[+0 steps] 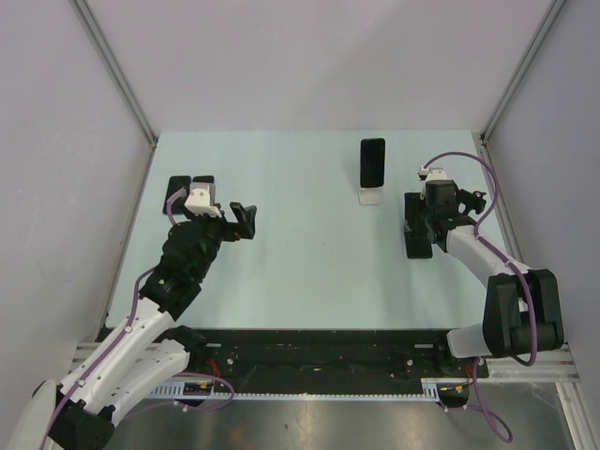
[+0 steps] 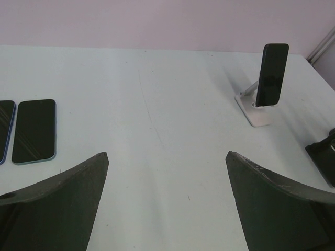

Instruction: Remove the phone from the phone stand

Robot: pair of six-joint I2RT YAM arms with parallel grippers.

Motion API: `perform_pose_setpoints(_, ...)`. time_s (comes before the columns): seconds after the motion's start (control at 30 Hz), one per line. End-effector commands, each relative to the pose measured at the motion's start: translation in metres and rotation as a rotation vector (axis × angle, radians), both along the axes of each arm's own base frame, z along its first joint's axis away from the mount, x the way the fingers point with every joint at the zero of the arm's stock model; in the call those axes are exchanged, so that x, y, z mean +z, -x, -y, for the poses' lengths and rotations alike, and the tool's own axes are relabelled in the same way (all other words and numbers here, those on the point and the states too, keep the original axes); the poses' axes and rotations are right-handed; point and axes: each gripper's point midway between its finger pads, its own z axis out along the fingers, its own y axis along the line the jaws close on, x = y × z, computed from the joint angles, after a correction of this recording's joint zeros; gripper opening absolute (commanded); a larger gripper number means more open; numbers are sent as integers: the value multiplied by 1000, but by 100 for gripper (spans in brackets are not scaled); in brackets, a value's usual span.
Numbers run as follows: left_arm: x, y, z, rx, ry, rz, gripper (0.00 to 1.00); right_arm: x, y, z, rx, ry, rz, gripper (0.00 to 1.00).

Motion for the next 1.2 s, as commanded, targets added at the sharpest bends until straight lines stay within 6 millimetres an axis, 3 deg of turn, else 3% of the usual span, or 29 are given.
perform_pose_setpoints(0.0, 5, 0, 3, -11, -3, 32, 100, 9, -17, -6, 73, -17, 75, 17)
perform_pose_setpoints(0.17, 7, 0, 4, -22, -2, 39, 99, 2, -23, -1, 84, -47, 84, 17)
perform_pose_setpoints(0.4, 9, 1, 4, -22, 2, 44, 99, 9, -36, 6, 81, -60, 147, 19)
perform_pose_setpoints(0.63, 8, 1, 5, -28, 0, 43, 99, 5, -44, -1, 118, -100, 162, 21)
perform_pose_setpoints(0.8, 9, 1, 4, -25, 0, 48, 99, 2, -38, 1, 112, -89, 135, 38)
perform_pose_setpoints(0.83, 9, 1, 5, -28, 0, 48, 98, 1, -37, 1, 112, -86, 132, 43)
perform_pose_setpoints(0.87, 9, 1, 5, -28, 0, 48, 99, 4, -36, 1, 110, -86, 136, 54)
perform_pose_setpoints(1.0, 7, 1, 5, -30, -1, 43, 99, 22, -36, -3, 117, -92, 185, 78)
perform_pose_setpoints(1.17, 6, 1, 7, -36, 1, 40, 99, 57, -33, -12, 139, -101, 268, 90)
